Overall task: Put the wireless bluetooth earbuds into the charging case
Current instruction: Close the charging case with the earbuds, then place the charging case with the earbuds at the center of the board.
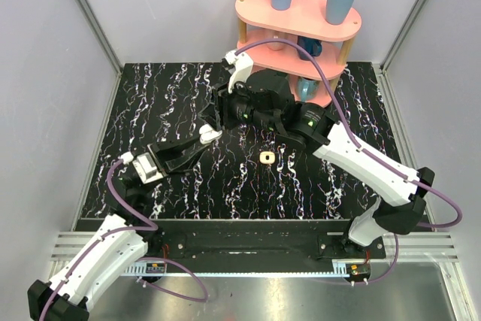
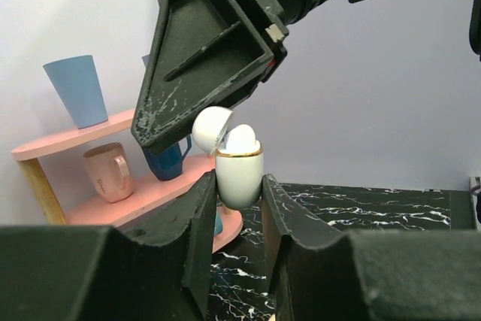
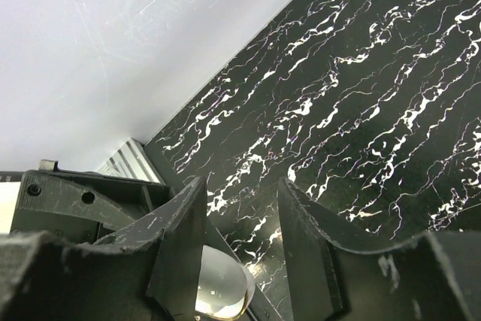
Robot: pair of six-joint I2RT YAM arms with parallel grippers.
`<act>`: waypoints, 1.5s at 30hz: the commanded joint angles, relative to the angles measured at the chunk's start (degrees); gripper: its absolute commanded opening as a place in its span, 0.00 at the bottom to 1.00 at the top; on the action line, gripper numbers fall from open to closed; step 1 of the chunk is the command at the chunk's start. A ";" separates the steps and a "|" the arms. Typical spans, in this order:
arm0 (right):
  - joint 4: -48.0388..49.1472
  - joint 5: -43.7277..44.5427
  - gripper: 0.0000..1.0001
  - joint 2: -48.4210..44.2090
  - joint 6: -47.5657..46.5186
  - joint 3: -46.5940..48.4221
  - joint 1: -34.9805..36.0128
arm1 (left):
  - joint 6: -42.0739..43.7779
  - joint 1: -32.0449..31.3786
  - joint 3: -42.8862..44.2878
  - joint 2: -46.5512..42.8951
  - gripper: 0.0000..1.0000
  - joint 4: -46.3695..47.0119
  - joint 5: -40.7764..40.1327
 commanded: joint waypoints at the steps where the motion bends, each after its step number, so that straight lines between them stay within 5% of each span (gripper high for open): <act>1: 0.29 -2.68 0.50 -2.17 1.17 -1.80 -0.09 | 0.48 0.02 1.59 0.48 0.00 4.06 -4.86; 7: 1.70 -3.20 0.49 -4.02 1.61 -4.35 -0.09 | -0.39 0.02 1.86 1.53 0.00 3.71 -7.51; 15: 3.99 15.32 0.56 -8.85 -0.50 -9.44 -1.14 | -6.27 0.10 4.49 5.22 0.00 -9.87 -11.20; 27: 4.16 14.29 0.60 -15.44 5.39 -26.31 -13.18 | -33.42 0.46 2.12 24.26 0.00 -12.64 -9.28; 34: 4.60 11.22 0.62 -16.76 7.67 -31.42 -13.63 | -43.10 0.98 -3.85 37.02 0.00 0.62 -11.03; 45: 5.48 9.54 0.62 -17.82 8.29 -35.02 -13.63 | -56.81 1.34 -2.28 70.84 0.00 28.84 -8.48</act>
